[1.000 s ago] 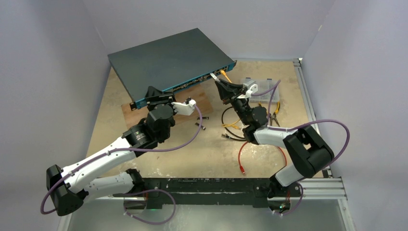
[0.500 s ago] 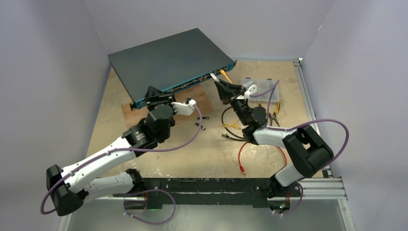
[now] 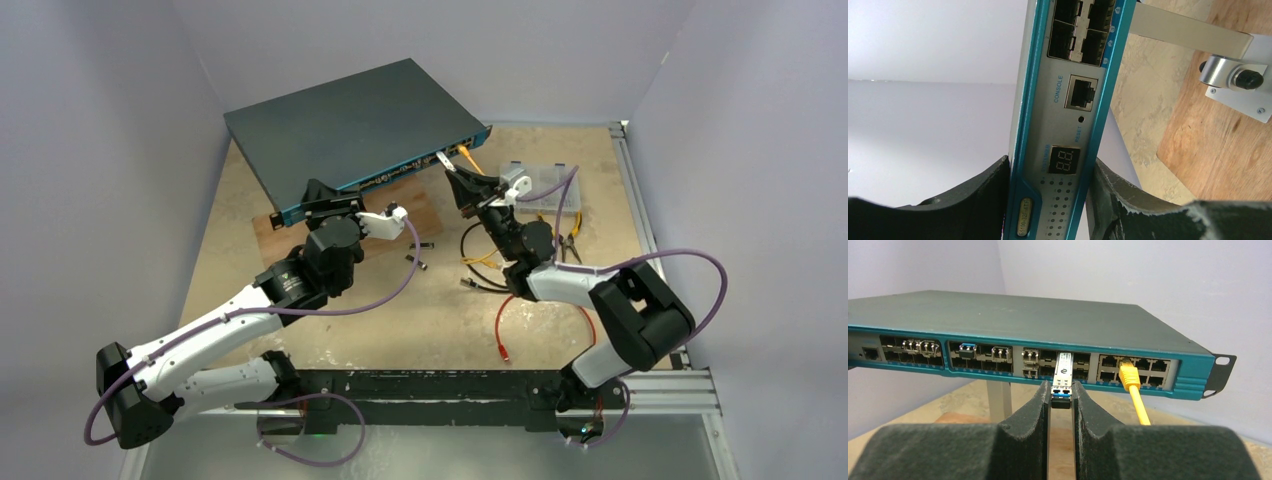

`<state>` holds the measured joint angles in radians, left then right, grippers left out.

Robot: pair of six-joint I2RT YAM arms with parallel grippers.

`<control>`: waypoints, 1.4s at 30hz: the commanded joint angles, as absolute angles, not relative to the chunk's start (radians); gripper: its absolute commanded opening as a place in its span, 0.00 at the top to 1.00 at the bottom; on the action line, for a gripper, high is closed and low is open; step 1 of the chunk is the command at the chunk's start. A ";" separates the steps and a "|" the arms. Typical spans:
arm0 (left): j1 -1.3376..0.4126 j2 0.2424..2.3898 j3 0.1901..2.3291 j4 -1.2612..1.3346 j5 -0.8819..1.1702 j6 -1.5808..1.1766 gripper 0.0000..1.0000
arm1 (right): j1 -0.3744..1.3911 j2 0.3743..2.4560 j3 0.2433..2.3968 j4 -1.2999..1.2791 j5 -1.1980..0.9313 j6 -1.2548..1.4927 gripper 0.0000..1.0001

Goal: Insert the plug into the switch port

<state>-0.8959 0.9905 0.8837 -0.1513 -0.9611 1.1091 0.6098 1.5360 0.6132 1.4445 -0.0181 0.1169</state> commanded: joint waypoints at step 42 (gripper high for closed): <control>-0.894 0.979 0.915 -0.193 -0.938 0.950 1.00 | 0.626 1.223 1.110 0.055 -0.113 0.143 1.00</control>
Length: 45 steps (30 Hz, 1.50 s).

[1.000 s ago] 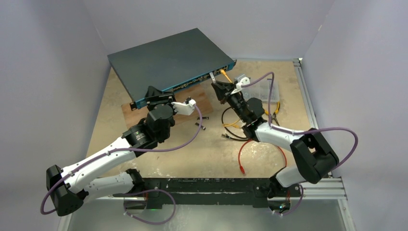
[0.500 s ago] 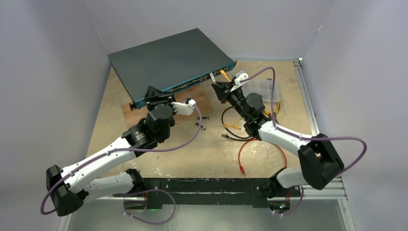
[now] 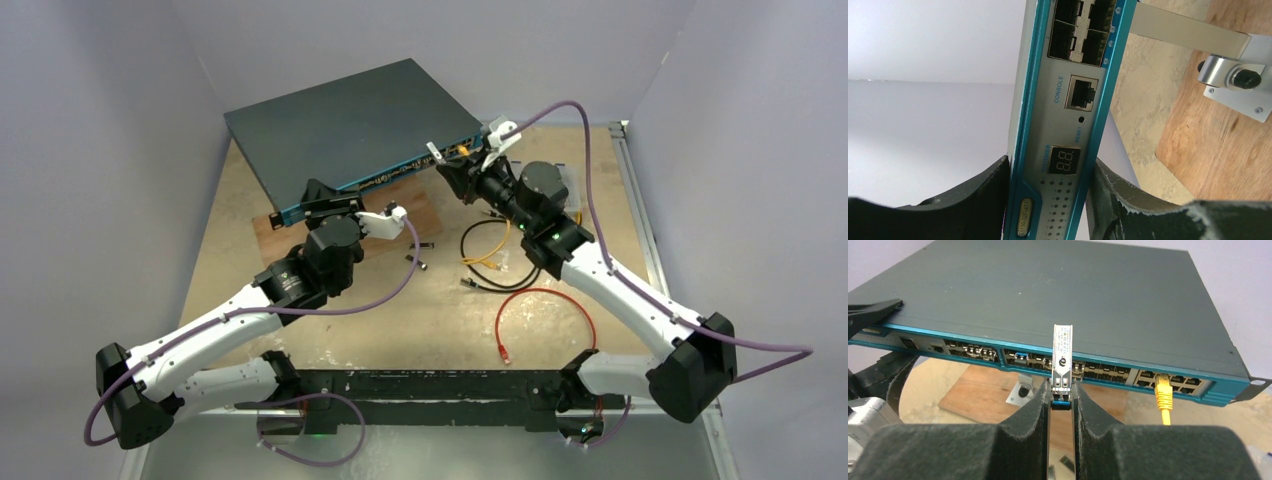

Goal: Insert the plug into the switch port

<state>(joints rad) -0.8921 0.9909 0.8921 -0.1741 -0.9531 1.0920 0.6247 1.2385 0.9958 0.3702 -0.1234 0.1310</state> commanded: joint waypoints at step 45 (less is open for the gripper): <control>-0.868 0.949 0.922 -0.211 -0.848 0.897 1.00 | 0.557 1.482 1.692 -0.633 -0.096 0.132 1.00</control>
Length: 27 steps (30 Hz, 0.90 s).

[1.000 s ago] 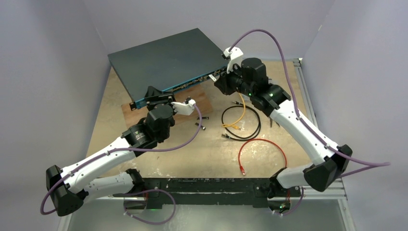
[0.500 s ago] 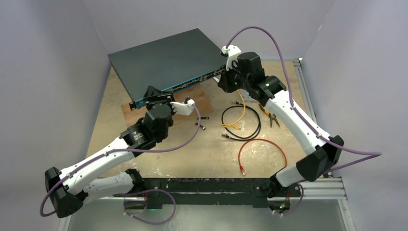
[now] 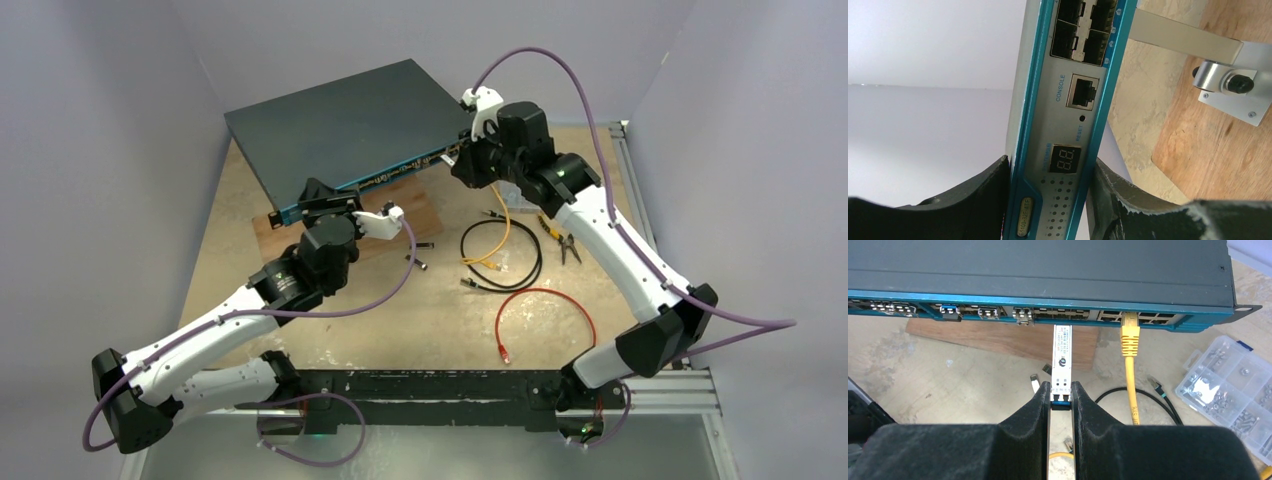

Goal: Insert the plug into the switch port

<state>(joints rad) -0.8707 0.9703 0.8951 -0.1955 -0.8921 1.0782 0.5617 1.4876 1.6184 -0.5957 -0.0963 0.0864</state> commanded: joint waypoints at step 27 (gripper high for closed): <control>-0.868 0.954 1.037 -0.344 -0.787 0.823 0.87 | 0.566 1.095 0.986 -0.219 -0.194 0.178 1.00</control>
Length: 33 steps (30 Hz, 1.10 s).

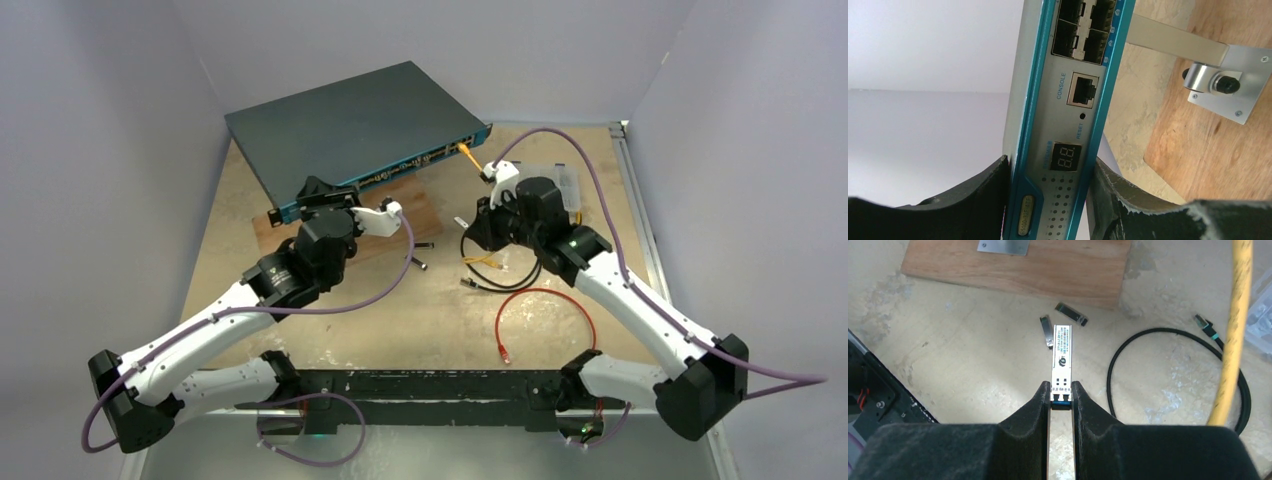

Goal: Insert the plug into the switch port

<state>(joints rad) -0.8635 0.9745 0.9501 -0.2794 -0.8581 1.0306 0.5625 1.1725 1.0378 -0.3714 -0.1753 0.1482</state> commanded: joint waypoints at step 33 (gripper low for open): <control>-0.870 0.989 1.140 -0.515 -0.687 0.747 0.20 | 0.564 1.029 1.043 -0.309 -0.185 0.189 1.00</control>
<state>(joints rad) -0.8665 0.9993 1.1427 -0.5488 -0.6628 0.7422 0.5625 1.0199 0.9356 -0.2619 -0.1768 0.1650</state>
